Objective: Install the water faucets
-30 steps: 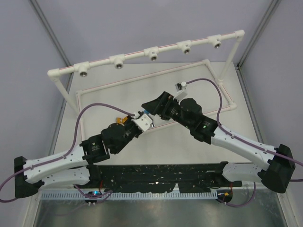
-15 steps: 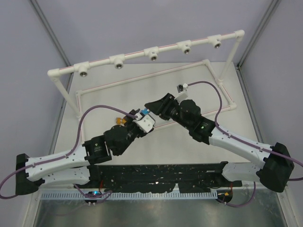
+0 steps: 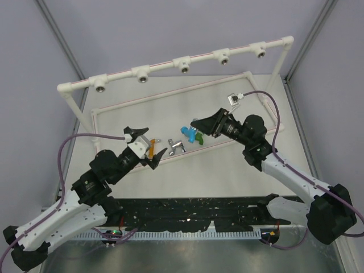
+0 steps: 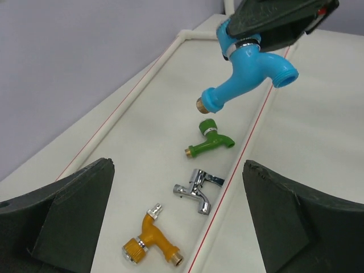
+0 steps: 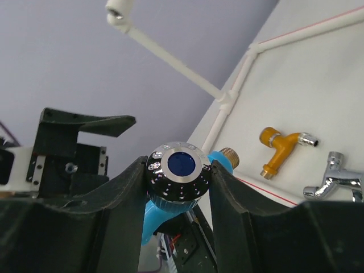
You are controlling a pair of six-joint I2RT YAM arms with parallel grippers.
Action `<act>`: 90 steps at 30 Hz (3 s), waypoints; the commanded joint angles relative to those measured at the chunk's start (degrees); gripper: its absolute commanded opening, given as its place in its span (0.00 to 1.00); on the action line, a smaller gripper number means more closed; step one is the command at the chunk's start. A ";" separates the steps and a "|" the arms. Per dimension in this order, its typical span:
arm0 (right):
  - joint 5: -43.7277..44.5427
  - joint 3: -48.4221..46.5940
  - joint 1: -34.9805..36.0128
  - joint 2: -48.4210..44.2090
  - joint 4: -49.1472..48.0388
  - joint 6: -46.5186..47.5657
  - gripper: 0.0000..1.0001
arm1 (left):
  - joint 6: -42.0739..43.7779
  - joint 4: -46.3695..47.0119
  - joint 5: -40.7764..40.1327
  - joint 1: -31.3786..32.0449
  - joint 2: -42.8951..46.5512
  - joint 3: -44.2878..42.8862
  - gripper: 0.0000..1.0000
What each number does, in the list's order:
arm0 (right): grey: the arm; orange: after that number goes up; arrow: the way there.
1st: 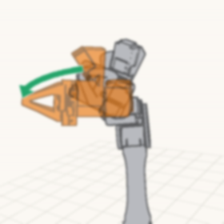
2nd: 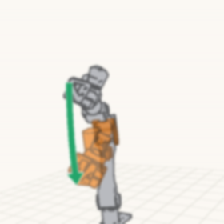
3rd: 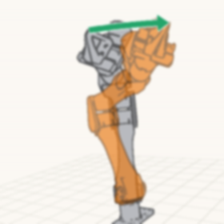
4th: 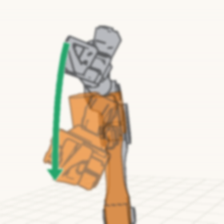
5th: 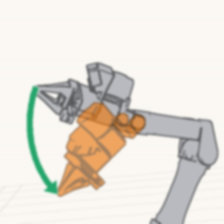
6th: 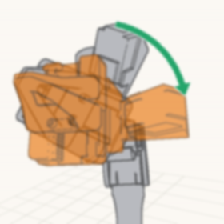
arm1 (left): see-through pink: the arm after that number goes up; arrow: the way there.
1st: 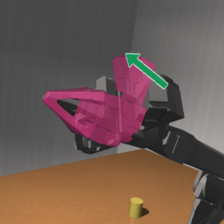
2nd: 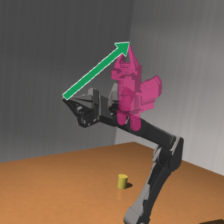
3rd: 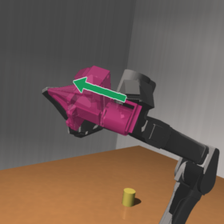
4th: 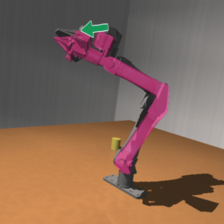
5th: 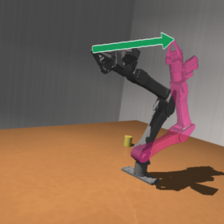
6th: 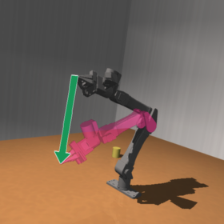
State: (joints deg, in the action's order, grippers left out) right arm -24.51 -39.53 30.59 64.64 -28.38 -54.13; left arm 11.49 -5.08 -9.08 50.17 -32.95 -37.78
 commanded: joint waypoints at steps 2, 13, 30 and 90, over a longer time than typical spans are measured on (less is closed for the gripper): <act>-21.53 -6.17 -0.44 -3.73 -7.21 9.65 0.05 | 6.26 1.03 12.59 -0.34 -0.54 -0.19 1.00; -35.51 -11.88 0.96 -3.65 -11.61 12.56 0.05 | 15.76 6.66 21.82 -0.34 -3.26 -3.61 1.00; -40.43 -15.75 6.41 0.66 -9.68 14.23 0.05 | 22.08 -0.71 36.24 -0.16 -6.51 -10.03 0.81; -9.41 -23.40 12.39 3.30 25.31 29.96 0.70 | 19.10 -13.38 -9.02 11.00 -15.92 -19.79 0.00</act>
State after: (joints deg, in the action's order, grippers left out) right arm -31.81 -62.46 42.65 67.35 3.88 -21.93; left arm 32.80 -19.57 -18.44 60.77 -48.99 -54.54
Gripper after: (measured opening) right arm 0.726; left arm 0.352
